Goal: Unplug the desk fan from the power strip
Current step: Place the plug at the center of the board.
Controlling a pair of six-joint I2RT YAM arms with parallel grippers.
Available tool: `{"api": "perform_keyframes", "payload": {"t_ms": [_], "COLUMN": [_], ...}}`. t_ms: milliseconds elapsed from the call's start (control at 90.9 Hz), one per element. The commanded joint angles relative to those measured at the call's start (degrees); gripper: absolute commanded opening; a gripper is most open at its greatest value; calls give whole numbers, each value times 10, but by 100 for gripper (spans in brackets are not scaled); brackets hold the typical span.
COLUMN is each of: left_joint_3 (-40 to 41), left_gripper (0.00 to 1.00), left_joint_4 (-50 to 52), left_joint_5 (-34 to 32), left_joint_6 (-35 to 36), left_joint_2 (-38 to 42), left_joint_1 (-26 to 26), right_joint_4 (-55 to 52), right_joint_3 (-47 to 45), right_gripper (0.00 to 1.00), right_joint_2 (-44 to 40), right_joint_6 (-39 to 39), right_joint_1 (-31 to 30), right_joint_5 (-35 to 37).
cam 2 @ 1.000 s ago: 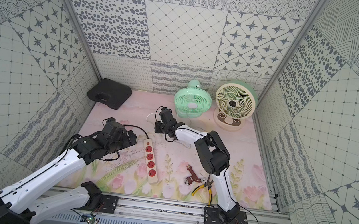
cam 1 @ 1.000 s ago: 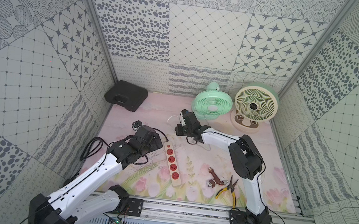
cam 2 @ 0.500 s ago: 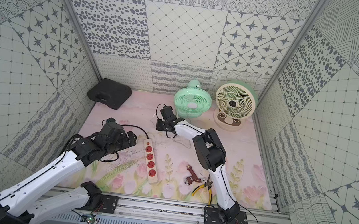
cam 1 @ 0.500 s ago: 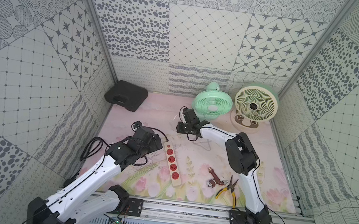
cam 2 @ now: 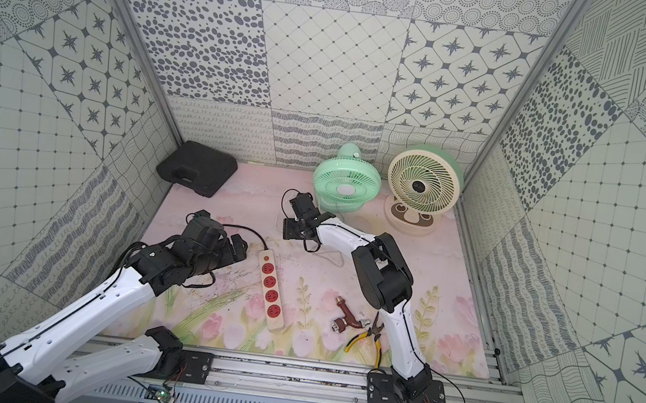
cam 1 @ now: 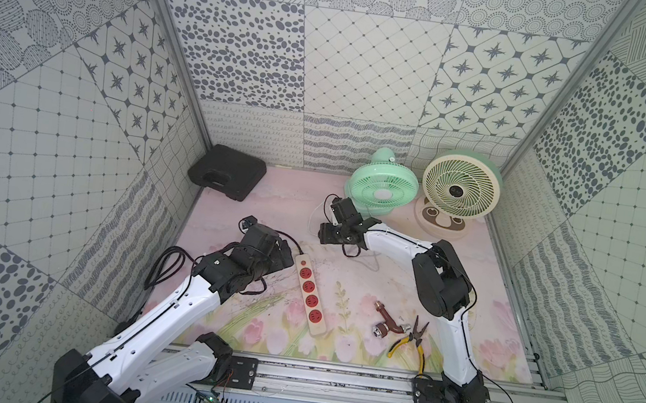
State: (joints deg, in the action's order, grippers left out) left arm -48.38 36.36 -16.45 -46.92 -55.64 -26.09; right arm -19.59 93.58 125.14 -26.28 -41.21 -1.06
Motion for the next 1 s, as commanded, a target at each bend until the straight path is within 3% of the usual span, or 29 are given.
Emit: {"api": "perform_keyframes", "payload": {"t_ms": [0, 121, 385, 715, 990], "left_joint_3": [-9, -12, -23, -11, 57], "left_gripper": [98, 98, 98, 98, 98], "left_joint_4": [-17, -15, -15, -17, -103], "left_joint_5": [7, 3, -10, -105, -186], "left_joint_6": [11, 18, 26, 38, 89], "left_joint_2": [-4, -4, -5, 13, 64], "left_joint_1": [5, 11, 24, 33, 34], "right_joint_4": [4, 3, 14, 117, 280], "right_joint_3": [-18, -47, -128, -308, -503], "right_gripper": [68, 73, 97, 97, 97], "right_joint_2": [-49, -83, -189, -412, -621], "right_joint_6": [24, 30, 64, 143, 215], "right_joint_1": [-6, -8, -19, -19, 0], "right_joint_5": [4, 9, 29, 151, 230]}}
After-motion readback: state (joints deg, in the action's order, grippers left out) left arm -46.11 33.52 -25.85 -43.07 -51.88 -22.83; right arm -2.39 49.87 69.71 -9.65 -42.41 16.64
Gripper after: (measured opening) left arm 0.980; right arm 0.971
